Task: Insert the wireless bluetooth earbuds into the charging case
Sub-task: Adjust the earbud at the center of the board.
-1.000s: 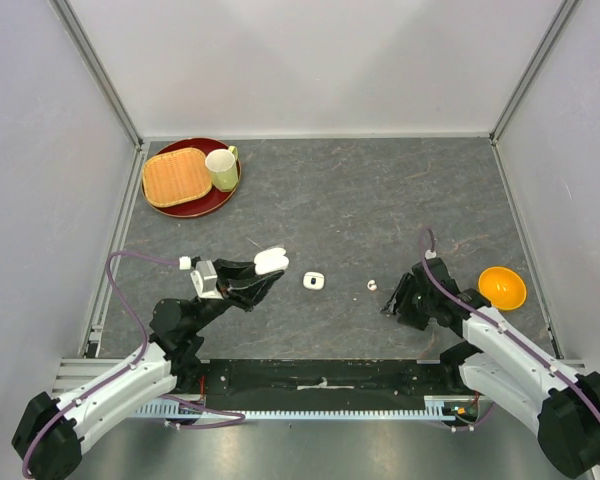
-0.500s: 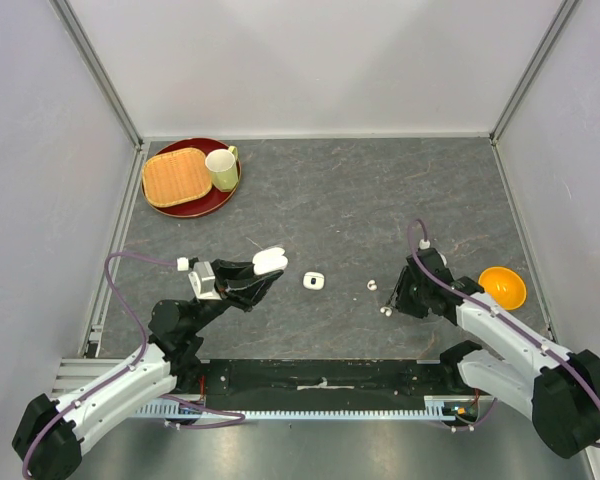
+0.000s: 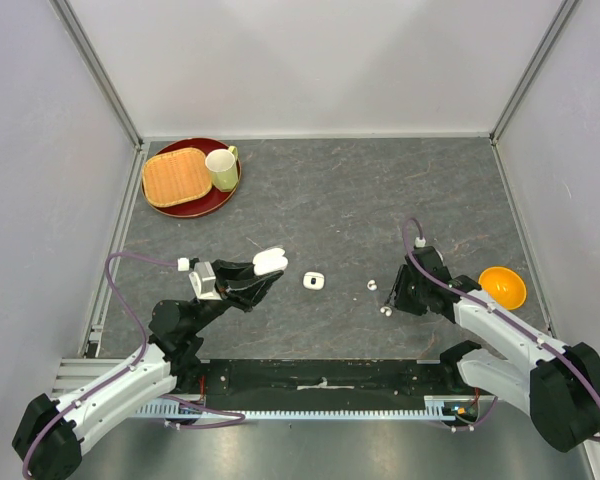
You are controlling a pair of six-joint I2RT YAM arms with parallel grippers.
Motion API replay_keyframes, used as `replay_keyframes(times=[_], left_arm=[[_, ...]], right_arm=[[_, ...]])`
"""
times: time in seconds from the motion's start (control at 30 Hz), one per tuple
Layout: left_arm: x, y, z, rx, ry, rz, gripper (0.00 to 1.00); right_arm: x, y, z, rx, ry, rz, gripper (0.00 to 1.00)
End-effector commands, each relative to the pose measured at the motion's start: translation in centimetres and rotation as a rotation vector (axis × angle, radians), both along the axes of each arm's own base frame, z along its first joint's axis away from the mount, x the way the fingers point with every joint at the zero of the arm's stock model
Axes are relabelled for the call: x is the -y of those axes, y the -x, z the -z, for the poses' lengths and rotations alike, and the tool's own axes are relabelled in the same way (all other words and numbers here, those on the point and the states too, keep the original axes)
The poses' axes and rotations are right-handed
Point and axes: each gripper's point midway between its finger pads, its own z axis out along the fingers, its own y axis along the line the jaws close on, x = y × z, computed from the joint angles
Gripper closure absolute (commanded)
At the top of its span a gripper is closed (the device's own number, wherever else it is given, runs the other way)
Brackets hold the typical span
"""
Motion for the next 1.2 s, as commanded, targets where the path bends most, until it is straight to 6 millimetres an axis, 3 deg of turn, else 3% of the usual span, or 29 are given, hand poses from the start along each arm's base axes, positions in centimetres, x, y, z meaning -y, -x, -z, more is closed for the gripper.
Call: replay_keyframes(times=[0.0, 1.17], left_arm=[[-0.2, 0.0, -0.5, -0.004, 0.032, -0.002, 0.98], [-0.1, 0.1, -0.4, -0.023, 0.039, 0.012, 0.98]], right_arm=[[-0.9, -1.1, -0.9, 0.041, -0.035, -0.024, 0.57], [-1.4, 0.7, 0.4, -0.005, -0.077, -0.069, 0.64]])
